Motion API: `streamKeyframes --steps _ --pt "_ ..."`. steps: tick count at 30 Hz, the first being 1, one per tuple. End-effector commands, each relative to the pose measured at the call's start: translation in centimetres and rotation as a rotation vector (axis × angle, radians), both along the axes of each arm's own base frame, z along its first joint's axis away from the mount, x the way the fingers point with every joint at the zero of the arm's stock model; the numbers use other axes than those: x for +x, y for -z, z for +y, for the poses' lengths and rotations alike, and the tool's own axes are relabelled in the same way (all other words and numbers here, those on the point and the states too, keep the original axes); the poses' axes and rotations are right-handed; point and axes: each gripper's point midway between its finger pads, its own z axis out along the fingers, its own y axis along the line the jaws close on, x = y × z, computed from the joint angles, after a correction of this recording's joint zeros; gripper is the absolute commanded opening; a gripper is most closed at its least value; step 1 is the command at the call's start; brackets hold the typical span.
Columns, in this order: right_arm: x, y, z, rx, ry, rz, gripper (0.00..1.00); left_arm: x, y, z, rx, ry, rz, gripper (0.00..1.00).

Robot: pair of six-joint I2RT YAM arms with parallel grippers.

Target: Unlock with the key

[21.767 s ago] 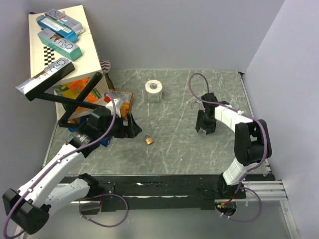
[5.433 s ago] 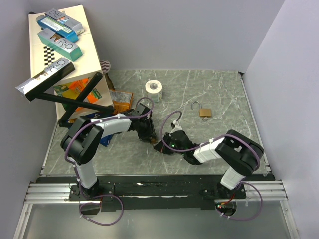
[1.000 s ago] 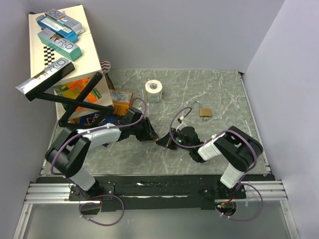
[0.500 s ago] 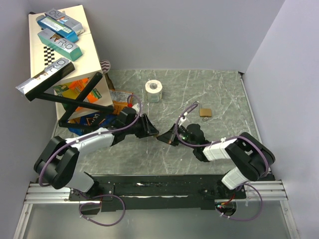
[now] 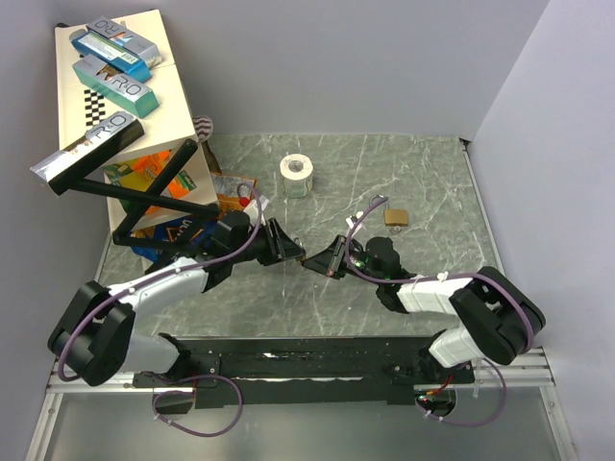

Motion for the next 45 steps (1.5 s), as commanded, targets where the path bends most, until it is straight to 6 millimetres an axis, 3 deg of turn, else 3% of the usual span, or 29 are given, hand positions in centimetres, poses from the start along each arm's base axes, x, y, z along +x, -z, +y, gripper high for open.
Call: streamKeyframes --steps 1,21,30,34,39,45 --pt "3.0 -5.6 -0.2 0.103 0.090 -0.145 0.00 -3.9 -4.0 -1.9 -0.149 0.195 -0.027 0.01" --pt "2.6 -7.8 0.9 0.171 0.016 -0.181 0.00 -5.4 -7.0 -1.9 -0.261 0.252 -0.090 0.01" --pt "2.4 -8.3 1.2 0.197 -0.017 -0.193 0.00 -5.6 -7.3 -1.9 -0.270 0.260 -0.095 0.01" --pt "2.4 -8.4 1.1 0.169 -0.014 -0.202 0.00 -4.6 -5.9 -1.6 -0.183 0.201 -0.052 0.01" --pt "2.8 -6.9 0.6 0.040 0.009 -0.180 0.00 -2.5 -4.0 -0.5 -0.025 0.106 -0.049 0.01" --pt "2.0 -4.8 0.3 -0.042 -0.008 -0.134 0.20 -0.7 -1.1 0.3 0.130 0.047 -0.006 0.01"
